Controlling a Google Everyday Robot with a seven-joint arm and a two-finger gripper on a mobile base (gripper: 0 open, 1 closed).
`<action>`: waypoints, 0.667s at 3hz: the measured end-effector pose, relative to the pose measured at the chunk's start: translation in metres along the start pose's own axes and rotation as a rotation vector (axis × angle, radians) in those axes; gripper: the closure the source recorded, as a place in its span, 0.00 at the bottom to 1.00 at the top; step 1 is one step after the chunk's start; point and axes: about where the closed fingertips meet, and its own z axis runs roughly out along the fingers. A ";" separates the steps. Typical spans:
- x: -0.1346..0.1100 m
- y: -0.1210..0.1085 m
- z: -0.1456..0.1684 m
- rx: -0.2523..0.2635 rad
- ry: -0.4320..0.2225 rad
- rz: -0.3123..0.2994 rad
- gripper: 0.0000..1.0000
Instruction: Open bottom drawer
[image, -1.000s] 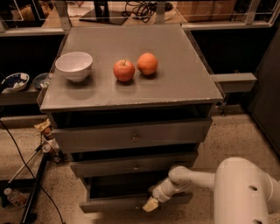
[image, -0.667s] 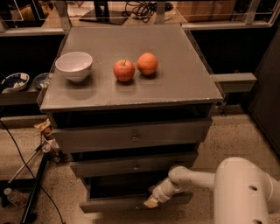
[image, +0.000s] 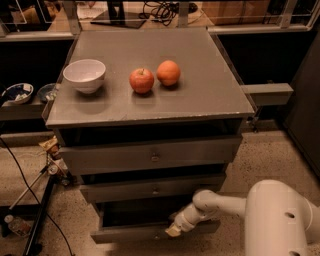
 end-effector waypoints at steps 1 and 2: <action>0.000 -0.002 -0.001 0.000 0.000 0.000 1.00; 0.000 -0.005 -0.002 0.000 0.000 0.000 1.00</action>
Offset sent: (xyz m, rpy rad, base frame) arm -0.0454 -0.0273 -0.0029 -0.0330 0.1178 0.0343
